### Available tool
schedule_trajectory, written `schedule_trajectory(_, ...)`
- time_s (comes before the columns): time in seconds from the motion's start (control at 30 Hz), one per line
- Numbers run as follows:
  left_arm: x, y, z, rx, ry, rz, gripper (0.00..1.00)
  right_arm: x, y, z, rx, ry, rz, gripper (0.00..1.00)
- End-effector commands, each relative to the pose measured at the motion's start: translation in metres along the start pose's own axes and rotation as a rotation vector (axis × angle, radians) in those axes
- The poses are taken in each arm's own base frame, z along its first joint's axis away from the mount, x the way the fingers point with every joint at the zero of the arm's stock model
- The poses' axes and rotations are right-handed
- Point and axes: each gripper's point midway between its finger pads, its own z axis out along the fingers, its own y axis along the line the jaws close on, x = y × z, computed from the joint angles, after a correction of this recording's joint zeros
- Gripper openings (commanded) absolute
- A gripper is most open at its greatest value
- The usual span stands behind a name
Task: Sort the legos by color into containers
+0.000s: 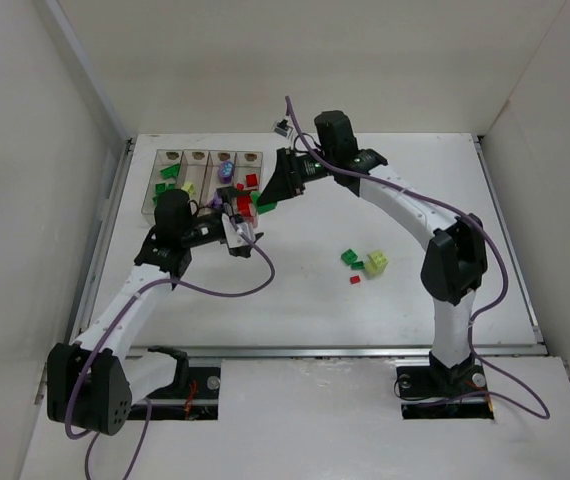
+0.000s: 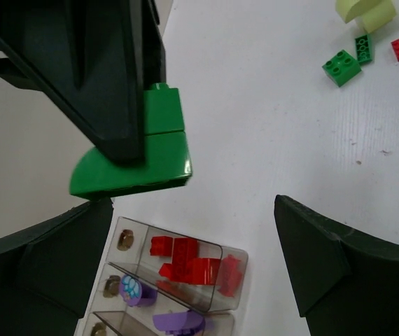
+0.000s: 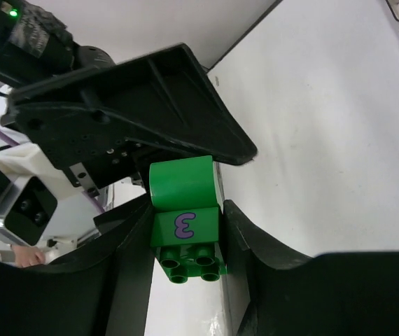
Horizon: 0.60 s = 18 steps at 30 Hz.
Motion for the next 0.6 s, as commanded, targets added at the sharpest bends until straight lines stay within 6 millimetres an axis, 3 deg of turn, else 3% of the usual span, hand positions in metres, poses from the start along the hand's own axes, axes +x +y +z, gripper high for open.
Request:
schedule_trajectory(0.0, -0.022, 0.032, -0.002, -0.096, -0.035, 0.086, 1.00, -0.010, 0.012, 0.001, -0.059, -0.012, -0.072, 0.00)
schedule_trajectory(0.13, -0.031, 0.052, -0.005, -0.177, -0.052, 0.094, 1.00, -0.006, 0.010, 0.002, -0.055, -0.004, -0.054, 0.00)
schedule_trajectory(0.23, -0.035, 0.052, -0.003, -0.177, -0.063, 0.104, 0.99, -0.006, 0.010, 0.002, -0.055, -0.004, -0.054, 0.00)
schedule_trajectory(0.43, -0.042, 0.053, -0.001, -0.164, -0.090, 0.067, 0.70, -0.001, 0.008, 0.006, -0.057, 0.010, -0.039, 0.00)
schedule_trajectory(0.53, -0.043, 0.052, -0.001, -0.157, -0.096, 0.068, 0.68, -0.002, 0.007, 0.007, -0.049, 0.006, -0.039, 0.00)
schedule_trajectory(0.57, -0.046, 0.049, 0.001, -0.144, -0.109, 0.069, 0.72, -0.002, 0.007, 0.007, -0.049, 0.006, -0.039, 0.00)
